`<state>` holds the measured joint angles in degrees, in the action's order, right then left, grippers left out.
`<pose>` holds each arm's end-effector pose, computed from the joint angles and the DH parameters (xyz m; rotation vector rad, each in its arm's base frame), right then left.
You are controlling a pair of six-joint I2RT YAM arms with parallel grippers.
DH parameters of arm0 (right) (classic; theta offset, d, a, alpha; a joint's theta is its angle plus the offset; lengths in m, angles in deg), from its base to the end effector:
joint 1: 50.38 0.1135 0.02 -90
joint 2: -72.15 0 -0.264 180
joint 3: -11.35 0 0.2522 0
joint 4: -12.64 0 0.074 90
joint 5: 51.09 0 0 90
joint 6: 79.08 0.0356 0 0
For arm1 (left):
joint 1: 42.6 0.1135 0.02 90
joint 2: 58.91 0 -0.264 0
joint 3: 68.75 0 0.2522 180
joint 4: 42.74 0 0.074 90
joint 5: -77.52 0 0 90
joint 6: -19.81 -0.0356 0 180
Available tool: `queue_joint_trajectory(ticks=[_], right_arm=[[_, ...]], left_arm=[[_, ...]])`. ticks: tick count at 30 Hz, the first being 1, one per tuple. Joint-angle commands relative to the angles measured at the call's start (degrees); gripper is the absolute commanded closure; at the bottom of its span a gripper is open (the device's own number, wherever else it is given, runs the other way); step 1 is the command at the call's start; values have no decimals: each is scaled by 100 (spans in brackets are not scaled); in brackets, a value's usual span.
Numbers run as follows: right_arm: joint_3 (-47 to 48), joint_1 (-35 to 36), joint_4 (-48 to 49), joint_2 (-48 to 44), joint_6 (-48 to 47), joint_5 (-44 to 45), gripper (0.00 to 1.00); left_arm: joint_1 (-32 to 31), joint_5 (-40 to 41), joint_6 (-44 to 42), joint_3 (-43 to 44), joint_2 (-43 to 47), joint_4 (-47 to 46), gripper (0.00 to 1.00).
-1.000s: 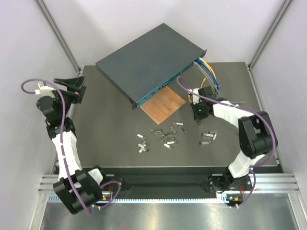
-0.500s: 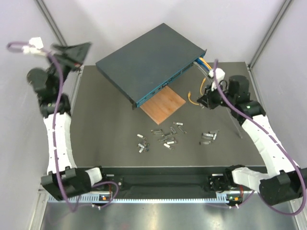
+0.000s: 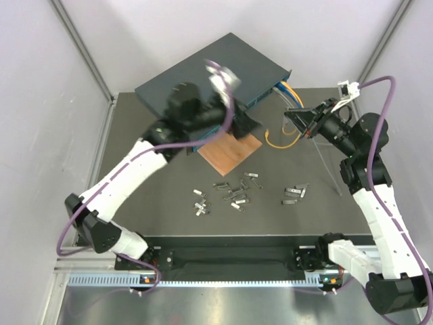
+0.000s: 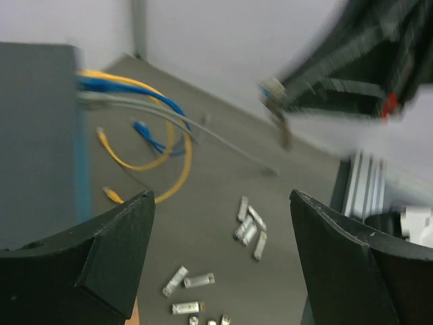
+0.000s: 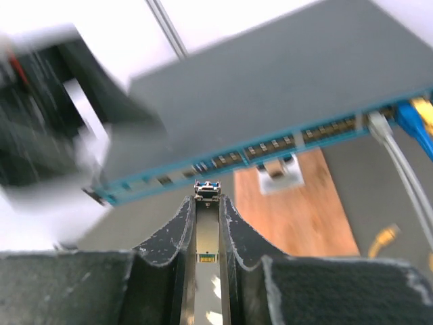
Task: Insert the plug into the switch port
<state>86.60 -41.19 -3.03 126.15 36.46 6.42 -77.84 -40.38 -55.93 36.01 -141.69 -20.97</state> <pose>0.1977 0.0514 0.4286 -0.2604 1.5342 0.8995 0.2568 -0.2018 0.4702 0.6918 1.5187 -1.0457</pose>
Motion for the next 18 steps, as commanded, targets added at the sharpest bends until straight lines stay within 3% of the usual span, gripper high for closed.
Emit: queue_joint_trajectory(ticks=[1, 7, 13, 18], right_arm=[[-120, -5, 1193, -56, 926, 137, 100], [-296, 74, 1395, -161, 1208, 191, 100], [-594, 171, 1422, -398, 1234, 147, 100], [-727, 294, 1422, -478, 1260, 59, 100]], left_arm=[[-1211, 839, -1969, 374, -71, 675, 15], [-2327, 2130, -2735, 506, -405, 711, 17], [-2487, 2999, -2622, 533, -546, 395, 24], [-2496, 3221, -2622, 612, -660, 227, 33]])
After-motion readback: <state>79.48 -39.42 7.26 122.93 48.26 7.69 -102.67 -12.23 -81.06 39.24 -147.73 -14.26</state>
